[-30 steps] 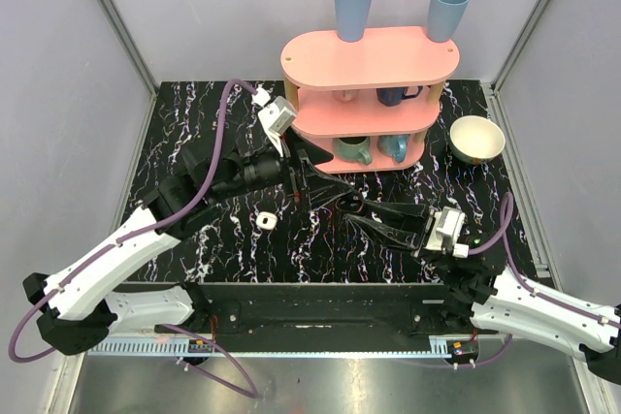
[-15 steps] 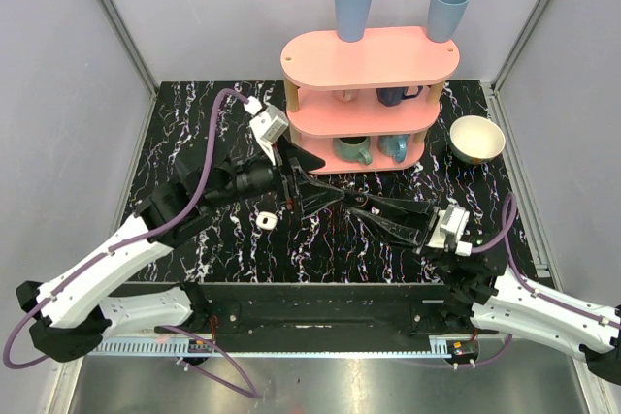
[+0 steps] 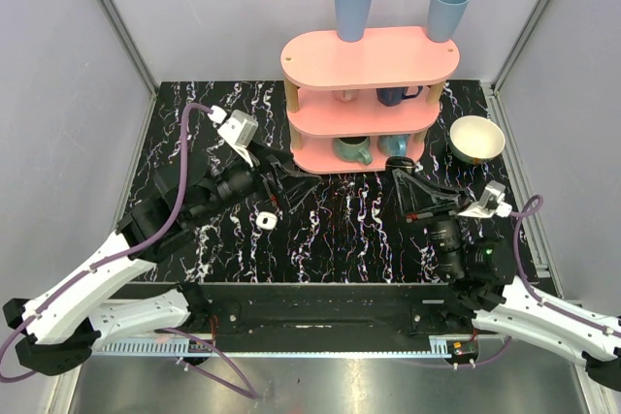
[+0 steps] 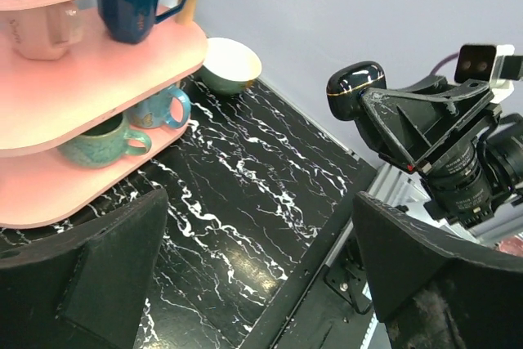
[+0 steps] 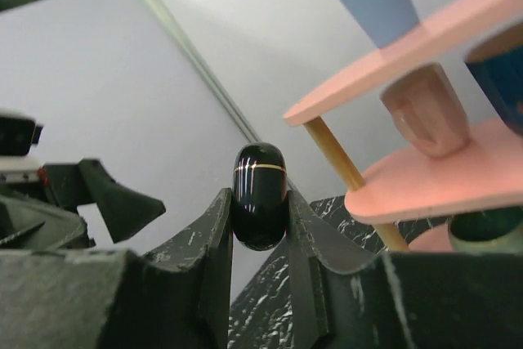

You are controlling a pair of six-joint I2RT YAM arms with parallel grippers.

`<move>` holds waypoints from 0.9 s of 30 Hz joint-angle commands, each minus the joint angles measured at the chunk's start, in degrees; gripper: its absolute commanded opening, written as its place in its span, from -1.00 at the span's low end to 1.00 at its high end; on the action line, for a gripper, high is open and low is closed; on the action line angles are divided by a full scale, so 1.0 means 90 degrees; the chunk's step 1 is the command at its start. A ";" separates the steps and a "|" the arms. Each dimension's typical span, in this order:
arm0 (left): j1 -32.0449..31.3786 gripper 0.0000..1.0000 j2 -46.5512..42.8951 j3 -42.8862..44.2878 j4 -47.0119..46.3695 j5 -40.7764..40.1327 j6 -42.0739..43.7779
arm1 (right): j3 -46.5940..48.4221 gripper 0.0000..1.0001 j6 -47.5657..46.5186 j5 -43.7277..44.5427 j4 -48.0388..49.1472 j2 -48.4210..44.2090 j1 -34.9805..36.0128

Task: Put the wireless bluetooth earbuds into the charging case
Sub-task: Place the charging case with the earbuds at the center of the board.

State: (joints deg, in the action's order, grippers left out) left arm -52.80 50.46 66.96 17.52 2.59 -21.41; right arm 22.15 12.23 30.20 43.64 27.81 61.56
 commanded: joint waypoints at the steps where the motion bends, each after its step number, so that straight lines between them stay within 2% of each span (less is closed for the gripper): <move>1: 0.0017 0.98 -0.0118 -0.0057 -0.0081 -0.0551 0.0006 | -0.0293 -1.00 0.2191 0.1840 -0.0296 -0.0306 0.0025; 3: 0.0017 0.98 -0.0118 -0.0076 -0.0091 -0.0561 -0.0014 | 0.0007 -1.00 0.2400 0.1831 -0.1018 -0.0278 0.0025; 5: 0.0017 0.98 -0.0147 -0.0086 -0.0101 -0.0561 -0.0014 | 0.0320 -1.00 0.3110 0.2044 -0.2168 -0.0132 0.0025; 9: 0.0017 0.98 -0.0147 -0.0125 -0.0130 -0.0561 -0.0043 | 0.1023 -1.00 0.3903 0.2484 -0.3323 0.0229 0.0025; 10: 0.0017 0.98 -0.0157 -0.0125 -0.0120 -0.0561 -0.0062 | 0.1151 -1.00 0.4495 0.2572 -0.4012 0.0336 0.0025; 16: 0.0017 0.98 -0.0245 -0.0242 -0.0130 -0.0629 -0.0111 | 0.1718 -1.00 0.5426 0.2446 -0.5343 0.0747 0.0016; 20: 0.0017 0.98 -0.0255 -0.0262 -0.0140 -0.0620 -0.0111 | 0.1884 -1.00 0.5711 0.1610 -0.5697 0.1050 -0.0150; 22: 0.0017 0.98 -0.0245 -0.0272 -0.0150 -0.0600 -0.0111 | 0.1972 -1.00 0.5994 0.1101 -0.5902 0.1302 -0.0540; 24: 0.0017 0.98 -0.0225 -0.0272 -0.0179 -0.0552 -0.0121 | 0.1895 -1.00 0.6450 0.0193 -0.5932 0.1460 -0.0930; 25: 0.0017 0.98 -0.0225 -0.0262 -0.0179 -0.0532 -0.0131 | 0.1817 -1.00 0.6599 -0.0032 -0.5836 0.1547 -0.1260; 27: 0.0017 0.98 -0.0216 -0.0262 -0.0179 -0.0483 -0.0141 | 0.1456 -1.00 0.6727 -0.0395 -0.5495 0.1549 -0.1439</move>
State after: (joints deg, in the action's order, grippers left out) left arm -52.82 49.08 64.29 17.98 -1.89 -22.13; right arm 37.34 65.30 36.84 -7.14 40.93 52.77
